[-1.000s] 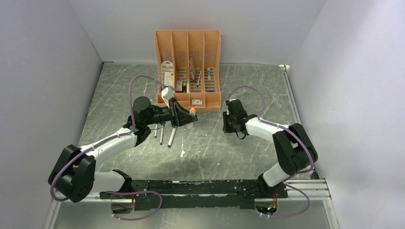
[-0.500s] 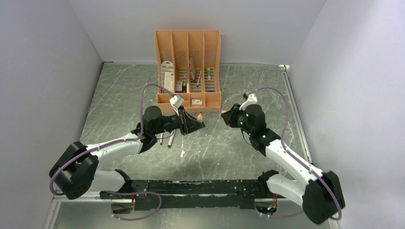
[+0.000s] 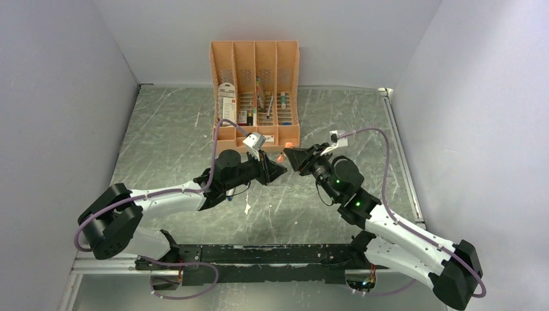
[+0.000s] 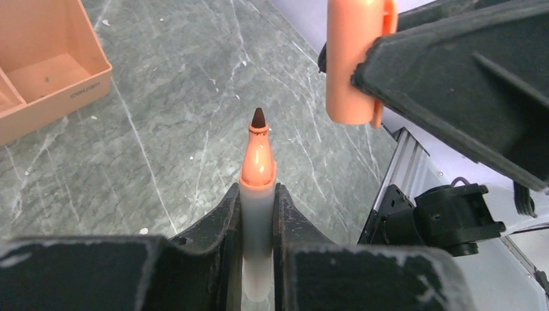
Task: Insert the pens into the pen caps
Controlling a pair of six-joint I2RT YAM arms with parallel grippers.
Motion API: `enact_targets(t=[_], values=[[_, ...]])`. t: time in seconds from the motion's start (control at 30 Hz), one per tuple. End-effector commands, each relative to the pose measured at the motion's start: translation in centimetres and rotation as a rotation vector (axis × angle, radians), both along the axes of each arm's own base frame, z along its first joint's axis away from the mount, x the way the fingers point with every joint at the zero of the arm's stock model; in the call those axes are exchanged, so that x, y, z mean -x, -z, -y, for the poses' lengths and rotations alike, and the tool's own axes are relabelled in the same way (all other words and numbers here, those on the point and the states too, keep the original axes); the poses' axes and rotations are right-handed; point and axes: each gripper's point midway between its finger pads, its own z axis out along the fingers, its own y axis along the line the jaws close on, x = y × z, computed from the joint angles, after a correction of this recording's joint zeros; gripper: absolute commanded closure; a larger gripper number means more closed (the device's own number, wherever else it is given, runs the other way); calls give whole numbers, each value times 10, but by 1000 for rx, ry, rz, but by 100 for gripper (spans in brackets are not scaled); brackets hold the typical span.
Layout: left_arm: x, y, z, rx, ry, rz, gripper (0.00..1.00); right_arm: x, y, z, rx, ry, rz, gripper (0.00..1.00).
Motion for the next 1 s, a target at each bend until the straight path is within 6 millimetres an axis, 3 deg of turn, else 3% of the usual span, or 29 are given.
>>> enact_targets(t=[0.0, 0.3, 0.6, 0.8, 0.97], values=[[-8, -19, 3, 18, -35, 55, 93, -4, -11, 0, -27, 49, 42, 100], [0, -35, 3, 47, -1, 75, 93, -8, -10, -7, 6, 39, 48, 100], [5, -34, 6, 44, 31, 75, 93, -12, -10, -16, 20, 18, 59, 100], [5, -32, 5, 36, 29, 71, 93, -15, -24, -9, 17, 58, 87, 100], [7, -37, 8, 53, 43, 74, 93, -18, -24, -7, 38, 74, 90, 100]])
